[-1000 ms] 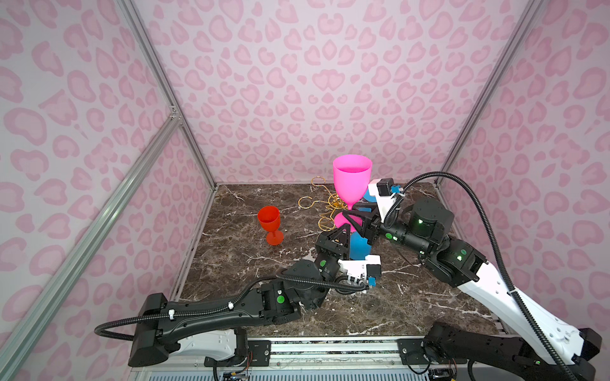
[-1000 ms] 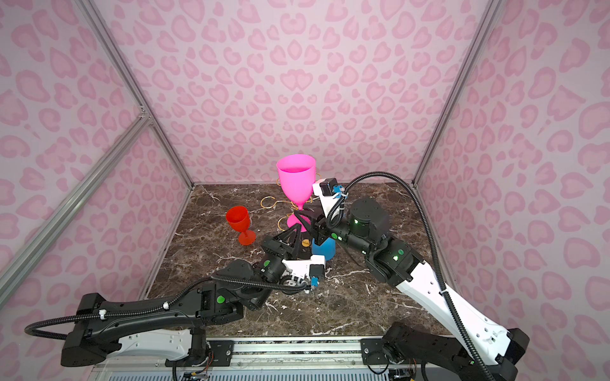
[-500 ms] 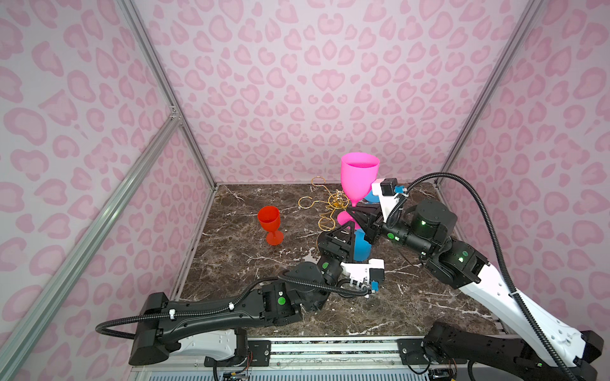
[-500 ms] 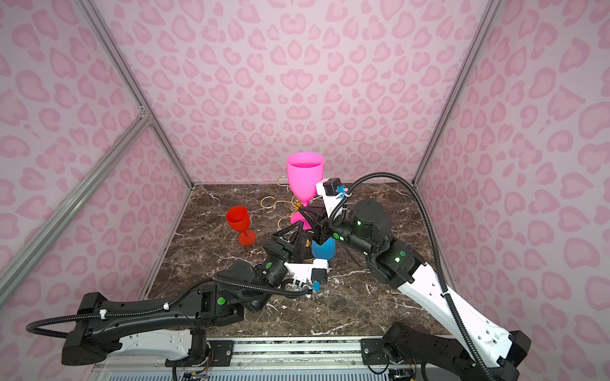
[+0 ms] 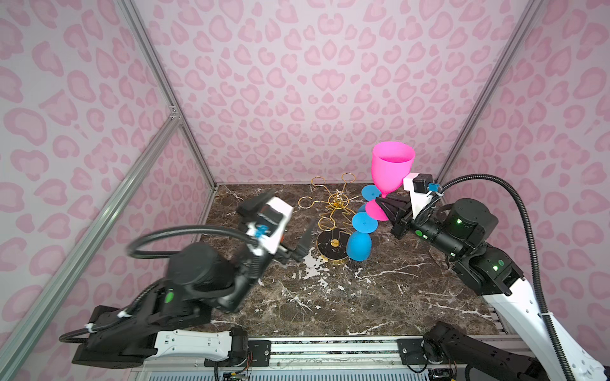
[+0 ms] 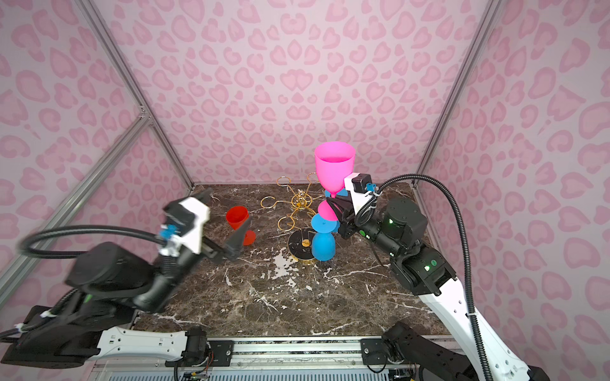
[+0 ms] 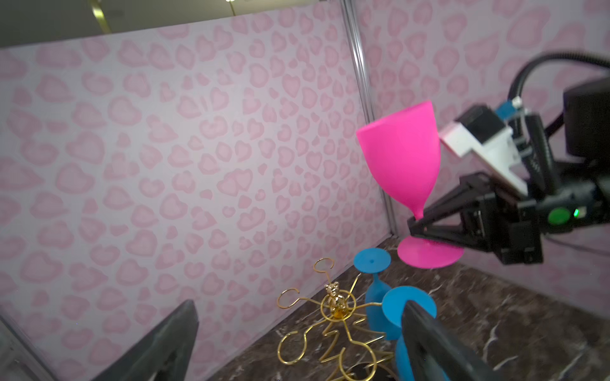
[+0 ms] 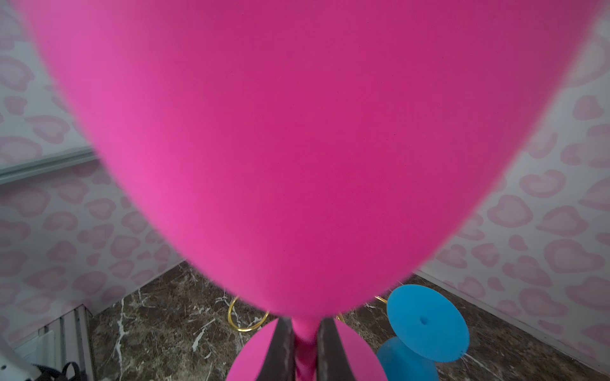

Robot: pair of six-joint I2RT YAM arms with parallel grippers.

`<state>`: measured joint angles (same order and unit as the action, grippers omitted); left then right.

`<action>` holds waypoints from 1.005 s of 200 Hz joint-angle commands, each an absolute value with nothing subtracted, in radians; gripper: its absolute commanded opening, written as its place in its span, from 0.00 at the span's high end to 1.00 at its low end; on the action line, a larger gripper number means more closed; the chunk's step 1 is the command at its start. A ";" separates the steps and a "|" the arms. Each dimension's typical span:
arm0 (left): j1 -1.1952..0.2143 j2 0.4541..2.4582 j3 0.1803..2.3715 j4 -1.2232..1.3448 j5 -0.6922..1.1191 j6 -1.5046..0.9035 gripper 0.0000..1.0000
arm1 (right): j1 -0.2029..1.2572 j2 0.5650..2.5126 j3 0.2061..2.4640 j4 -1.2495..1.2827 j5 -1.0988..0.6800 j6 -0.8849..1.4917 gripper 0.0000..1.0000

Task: Take the wine glass off the wine glass rack
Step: Pick up the wine glass from the wine glass rack.

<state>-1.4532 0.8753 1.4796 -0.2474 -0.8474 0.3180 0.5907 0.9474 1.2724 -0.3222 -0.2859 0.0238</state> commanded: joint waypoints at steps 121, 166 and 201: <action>-1.450 0.842 1.624 -0.753 -0.588 -0.750 0.05 | 0.980 0.967 1.327 -0.659 -0.185 -0.509 1.00; -1.364 0.847 1.528 -0.741 -0.449 -0.853 0.08 | 1.069 1.009 1.347 -0.682 -0.108 -0.581 1.00; -1.228 0.897 1.521 -0.706 -0.208 -0.881 0.15 | 1.075 1.011 1.328 -0.684 -0.086 -0.604 1.00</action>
